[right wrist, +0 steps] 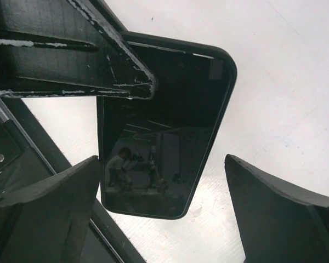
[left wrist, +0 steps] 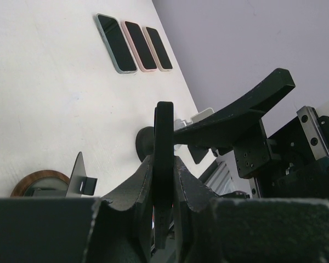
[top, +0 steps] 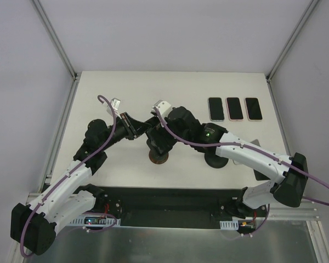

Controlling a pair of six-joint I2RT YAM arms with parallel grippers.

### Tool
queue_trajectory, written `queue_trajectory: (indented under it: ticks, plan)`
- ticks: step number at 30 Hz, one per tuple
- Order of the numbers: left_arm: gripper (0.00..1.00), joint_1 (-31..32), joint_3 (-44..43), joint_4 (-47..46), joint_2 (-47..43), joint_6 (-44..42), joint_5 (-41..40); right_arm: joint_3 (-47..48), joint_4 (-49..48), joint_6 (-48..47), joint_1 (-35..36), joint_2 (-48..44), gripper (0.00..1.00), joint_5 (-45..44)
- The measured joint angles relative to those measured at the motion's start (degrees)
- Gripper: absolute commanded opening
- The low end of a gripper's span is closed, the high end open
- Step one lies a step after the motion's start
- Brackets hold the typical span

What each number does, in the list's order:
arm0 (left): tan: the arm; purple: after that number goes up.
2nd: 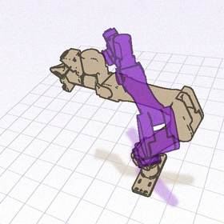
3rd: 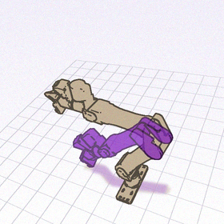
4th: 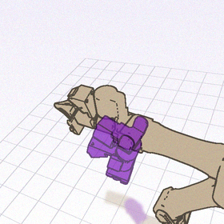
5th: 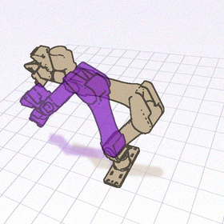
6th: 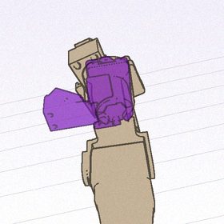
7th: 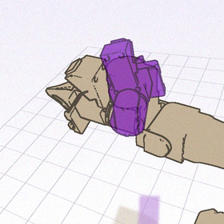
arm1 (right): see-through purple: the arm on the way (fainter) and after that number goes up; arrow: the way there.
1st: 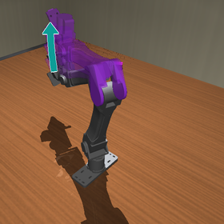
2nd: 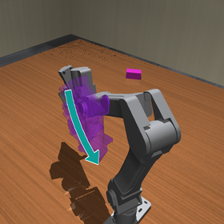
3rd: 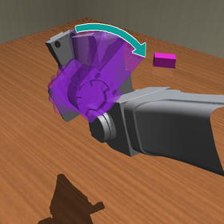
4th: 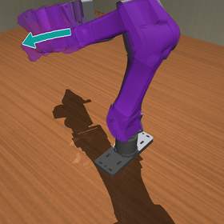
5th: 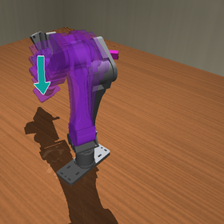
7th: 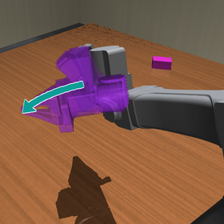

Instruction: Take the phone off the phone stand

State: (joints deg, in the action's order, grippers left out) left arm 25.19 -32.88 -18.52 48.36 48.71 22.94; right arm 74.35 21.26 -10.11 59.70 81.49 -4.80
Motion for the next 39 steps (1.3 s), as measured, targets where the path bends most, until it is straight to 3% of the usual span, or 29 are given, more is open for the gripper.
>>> queue_trajectory:
  ticks: [7,39]
  plan:
    - [0.00,0.00,0.02,0.09,-1.01,-0.33,-0.98,-2.05,-1.46,1.64,0.44,-2.95,0.96,-5.07]
    - [0.00,0.02,0.02,0.85,-1.27,-0.33,-2.62,-2.03,-5.92,6.25,2.84,1.95,0.99,-5.35]
